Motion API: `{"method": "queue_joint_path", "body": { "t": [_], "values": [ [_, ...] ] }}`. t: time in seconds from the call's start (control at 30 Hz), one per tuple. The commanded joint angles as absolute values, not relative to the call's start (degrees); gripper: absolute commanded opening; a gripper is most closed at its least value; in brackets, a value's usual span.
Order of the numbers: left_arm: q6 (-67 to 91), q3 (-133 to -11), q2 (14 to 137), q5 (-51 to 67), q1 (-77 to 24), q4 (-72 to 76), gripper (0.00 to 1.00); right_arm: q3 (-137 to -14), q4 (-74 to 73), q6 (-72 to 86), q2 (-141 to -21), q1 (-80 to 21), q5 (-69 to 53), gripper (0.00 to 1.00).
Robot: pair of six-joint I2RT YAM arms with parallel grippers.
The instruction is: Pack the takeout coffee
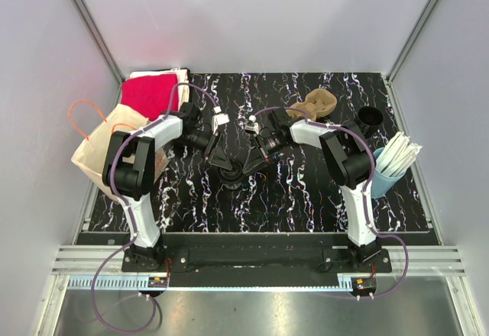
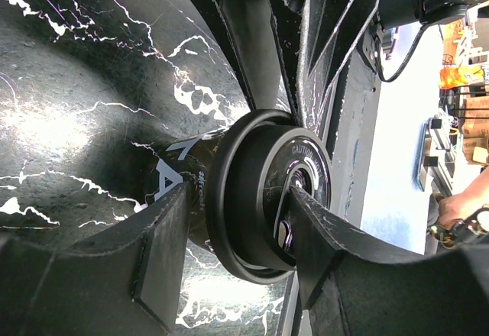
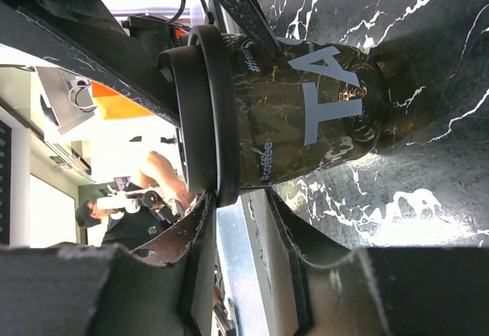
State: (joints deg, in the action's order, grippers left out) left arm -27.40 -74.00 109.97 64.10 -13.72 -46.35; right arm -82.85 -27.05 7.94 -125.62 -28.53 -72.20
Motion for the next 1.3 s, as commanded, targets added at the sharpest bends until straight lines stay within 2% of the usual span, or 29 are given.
{"method": "queue_joint_path", "body": {
  "t": [0.0, 0.17, 0.27, 0.3, 0.43, 0.63, 0.8, 1.1, 1.13, 1.27],
  "values": [
    [-31.29, -71.46, 110.83, 54.84, -15.29, -43.59, 0.53, -82.09, -24.78, 0.89, -130.35, -30.76, -48.86, 0.34],
    [-31.29, -71.37, 110.74, 55.02, -15.21, -43.42, 0.53, -85.16, -28.11, -2.19, -123.06, -30.67, -50.36, 0.41],
    [-30.94, -71.89, 110.74, 55.55, -15.12, -43.42, 0.54, -88.50, -33.12, -5.62, -117.79, -30.59, -48.70, 0.51],
    [-30.85, -72.50, 110.83, 56.33, -15.20, -43.42, 0.54, -89.55, -34.27, -7.10, -116.90, -30.50, -48.26, 0.59],
    [-29.89, -74.96, 109.87, 58.27, -15.12, -44.03, 0.64, -90.00, -36.99, -8.87, -113.38, -29.71, -46.94, 0.68],
    [-27.69, -81.03, 108.81, 61.17, -15.29, -46.31, 0.68, -90.70, -38.14, -9.93, -111.27, -29.36, -45.44, 0.72],
    [-25.93, -84.98, 108.54, 63.10, -15.38, -47.46, 0.76, -90.88, -38.23, -10.37, -109.78, -29.36, -42.37, 0.72],
    [-22.50, -93.95, 102.24, 61.97, -13.28, -49.04, 0.80, -91.32, -38.23, -12.74, -103.28, -31.46, -26.56, 0.72],
    [-22.15, -94.74, 101.17, 61.35, -12.23, -48.96, 0.86, -91.49, -37.97, -12.66, -102.58, -31.64, -24.28, 0.72],
    [-21.80, -97.55, 95.37, 56.62, -9.85, -48.96, 0.99, -93.51, -37.71, -9.33, -99.59, -34.44, -18.65, 0.71]
  ]
}}
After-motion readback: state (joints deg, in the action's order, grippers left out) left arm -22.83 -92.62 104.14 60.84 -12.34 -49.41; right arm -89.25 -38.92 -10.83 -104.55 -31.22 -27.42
